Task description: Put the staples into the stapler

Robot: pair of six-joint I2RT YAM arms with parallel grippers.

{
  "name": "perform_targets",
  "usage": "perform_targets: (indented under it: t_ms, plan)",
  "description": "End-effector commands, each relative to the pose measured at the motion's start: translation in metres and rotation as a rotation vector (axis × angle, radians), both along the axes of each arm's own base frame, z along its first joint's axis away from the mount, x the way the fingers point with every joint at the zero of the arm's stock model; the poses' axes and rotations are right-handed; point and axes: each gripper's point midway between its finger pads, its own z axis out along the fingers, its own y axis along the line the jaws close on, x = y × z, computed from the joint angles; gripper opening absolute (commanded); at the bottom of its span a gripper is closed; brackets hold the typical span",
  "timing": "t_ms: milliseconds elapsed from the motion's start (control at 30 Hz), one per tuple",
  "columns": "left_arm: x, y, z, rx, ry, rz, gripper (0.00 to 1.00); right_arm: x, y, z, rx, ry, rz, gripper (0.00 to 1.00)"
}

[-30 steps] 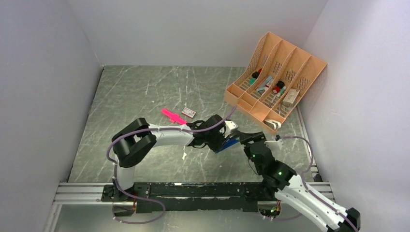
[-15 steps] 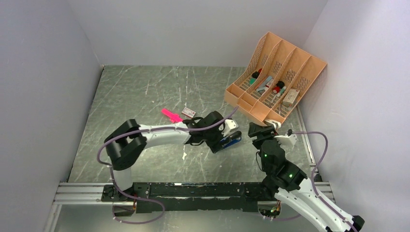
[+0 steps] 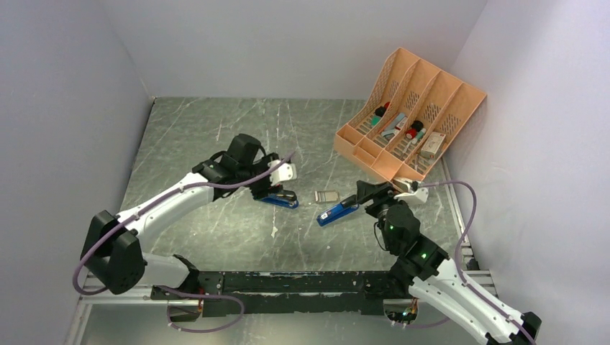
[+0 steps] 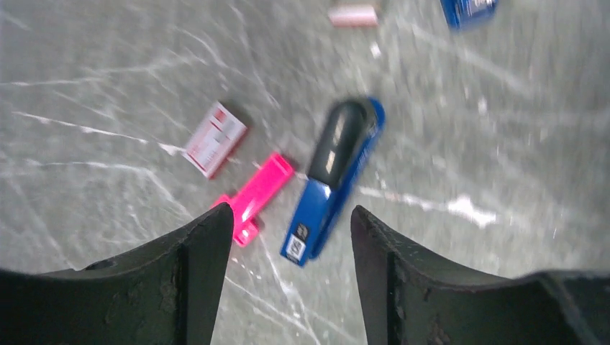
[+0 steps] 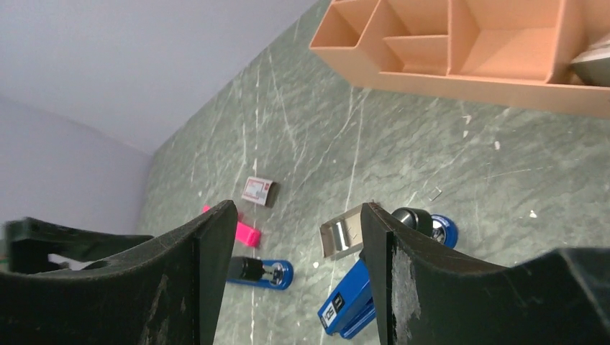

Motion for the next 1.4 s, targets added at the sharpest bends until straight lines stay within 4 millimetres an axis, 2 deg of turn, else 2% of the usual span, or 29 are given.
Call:
perform_targets:
  t_ms: [0, 100, 233, 367, 533, 967, 1067, 1233, 1267, 1367]
  plan:
    - [-0.005, 0.029, -0.035, 0.079, 0.02, -0.274, 0.64, 0.0, 0.021, 0.013, -0.043, -0.049, 0.122, 0.68]
    - [0.0, 0.038, -0.038, 0.038, 0.113, -0.357, 0.62, -0.002, 0.027, 0.011, -0.038, -0.045, 0.157, 0.68]
    - [0.009, 0.046, -0.066, 0.069, 0.147, -0.377, 0.61, -0.005, 0.033, 0.007, -0.018, -0.056, 0.196, 0.68]
    - [0.014, 0.044, -0.084, 0.072, 0.189, -0.401, 0.59, -0.007, 0.035, 0.009, -0.023, -0.061, 0.216, 0.68]
    - [0.023, 0.036, -0.094, 0.058, 0.217, -0.401, 0.57, -0.007, 0.034, 0.008, -0.035, -0.047, 0.208, 0.68]
    - [0.01, 0.042, -0.136, 0.148, 0.324, -0.359, 0.51, -0.006, 0.034, 0.006, -0.024, -0.035, 0.203, 0.68]
    - [0.003, 0.043, -0.143, 0.185, 0.386, -0.322, 0.42, -0.007, 0.032, 0.008, -0.018, -0.044, 0.196, 0.68]
    - [-0.027, 0.036, -0.146, 0.228, 0.517, -0.265, 0.15, -0.006, 0.03, 0.014, 0.005, -0.061, 0.181, 0.67]
    - [-0.027, 0.034, -0.147, 0.243, 0.518, -0.209, 0.09, -0.005, 0.031, 0.013, 0.01, -0.061, 0.179, 0.67]
    - [-0.037, 0.028, -0.153, 0.265, 0.533, -0.074, 0.07, -0.002, 0.033, 0.009, 0.022, -0.05, 0.17, 0.67]
